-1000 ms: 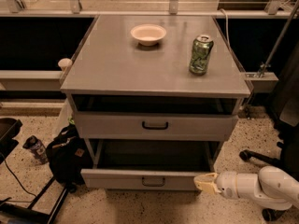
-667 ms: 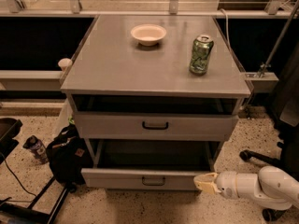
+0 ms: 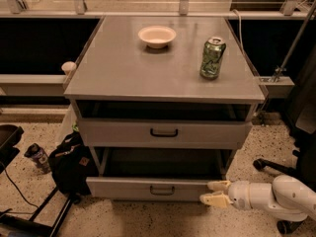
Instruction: Open middle drawer
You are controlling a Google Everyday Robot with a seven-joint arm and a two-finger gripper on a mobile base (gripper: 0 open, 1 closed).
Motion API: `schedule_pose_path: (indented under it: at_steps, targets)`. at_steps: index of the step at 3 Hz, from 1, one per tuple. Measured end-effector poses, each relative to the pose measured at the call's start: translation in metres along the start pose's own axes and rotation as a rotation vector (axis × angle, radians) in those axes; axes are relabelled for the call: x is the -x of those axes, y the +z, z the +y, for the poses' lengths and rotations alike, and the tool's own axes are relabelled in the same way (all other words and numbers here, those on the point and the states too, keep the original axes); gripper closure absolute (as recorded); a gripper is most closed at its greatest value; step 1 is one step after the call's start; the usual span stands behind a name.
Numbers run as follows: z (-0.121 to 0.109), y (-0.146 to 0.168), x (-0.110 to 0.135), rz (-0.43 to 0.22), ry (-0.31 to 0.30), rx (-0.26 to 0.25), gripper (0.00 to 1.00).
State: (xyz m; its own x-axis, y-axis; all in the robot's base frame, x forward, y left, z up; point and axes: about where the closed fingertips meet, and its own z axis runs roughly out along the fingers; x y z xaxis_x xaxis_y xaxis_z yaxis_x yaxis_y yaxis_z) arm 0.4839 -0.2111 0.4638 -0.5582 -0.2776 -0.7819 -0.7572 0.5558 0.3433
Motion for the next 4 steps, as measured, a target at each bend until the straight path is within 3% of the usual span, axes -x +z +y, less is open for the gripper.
schedule_pose_path:
  at_steps: [1, 2, 4]
  targets:
    - [0.0001, 0.0001, 0.0, 0.0, 0.0, 0.0, 0.0]
    - [0.0001, 0.0002, 0.0, 0.0, 0.0, 0.0, 0.0]
    - [0.0062, 0.002, 0.0047, 0.011, -0.044, -0.052, 0.0]
